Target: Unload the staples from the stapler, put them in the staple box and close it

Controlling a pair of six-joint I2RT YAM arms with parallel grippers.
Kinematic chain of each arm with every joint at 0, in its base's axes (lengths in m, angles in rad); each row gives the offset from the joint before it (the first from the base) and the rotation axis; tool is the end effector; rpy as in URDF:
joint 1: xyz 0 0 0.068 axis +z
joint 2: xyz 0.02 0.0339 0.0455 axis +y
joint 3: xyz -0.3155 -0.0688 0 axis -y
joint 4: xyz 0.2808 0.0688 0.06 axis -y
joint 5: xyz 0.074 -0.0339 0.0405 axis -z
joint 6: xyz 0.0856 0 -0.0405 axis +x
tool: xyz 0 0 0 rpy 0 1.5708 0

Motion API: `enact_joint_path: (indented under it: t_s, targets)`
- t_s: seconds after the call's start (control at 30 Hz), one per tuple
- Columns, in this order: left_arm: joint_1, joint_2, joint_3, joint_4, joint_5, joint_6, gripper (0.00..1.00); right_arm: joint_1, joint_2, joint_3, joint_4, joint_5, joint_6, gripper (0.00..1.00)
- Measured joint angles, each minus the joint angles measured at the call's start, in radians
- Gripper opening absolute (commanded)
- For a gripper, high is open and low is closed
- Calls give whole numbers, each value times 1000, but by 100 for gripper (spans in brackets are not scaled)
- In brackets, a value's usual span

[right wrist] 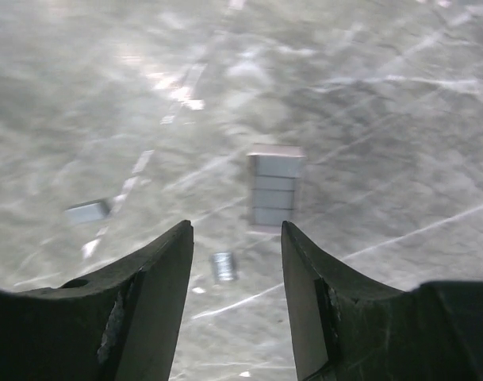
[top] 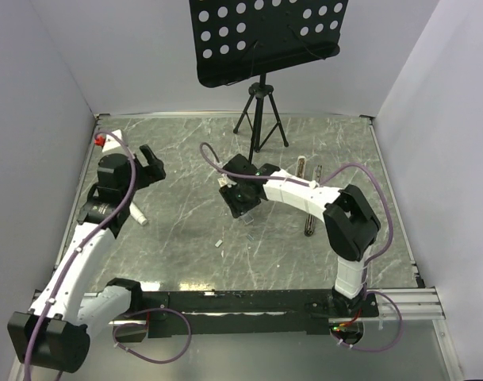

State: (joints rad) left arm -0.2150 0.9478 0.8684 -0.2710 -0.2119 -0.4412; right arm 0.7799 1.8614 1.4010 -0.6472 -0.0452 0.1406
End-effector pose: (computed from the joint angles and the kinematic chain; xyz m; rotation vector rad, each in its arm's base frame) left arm 0.2663 -0.0397 0.3531 -0.3576 1.8867 -0.2387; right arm 0.3243 0.3262 0.2021 -0.8704 2.5835 0.3408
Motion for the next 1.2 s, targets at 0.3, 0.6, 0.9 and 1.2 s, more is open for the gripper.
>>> enact_joint_path:
  t_s: [0.3, 0.6, 0.9, 1.2]
  targets:
    - [99, -16, -97, -7, 135, -61, 97, 127, -21, -29, 48, -35, 50, 53]
    - [98, -185, -111, -2, 29, -61, 97, 198, 23, -27, 66, -27, 57, 56]
    - [96, -209, -112, 1, -32, -61, 97, 238, 65, -27, 66, -19, 57, 55]
    - [96, -205, -112, 1, -49, -61, 97, 271, 113, -11, 68, 5, 56, 55]
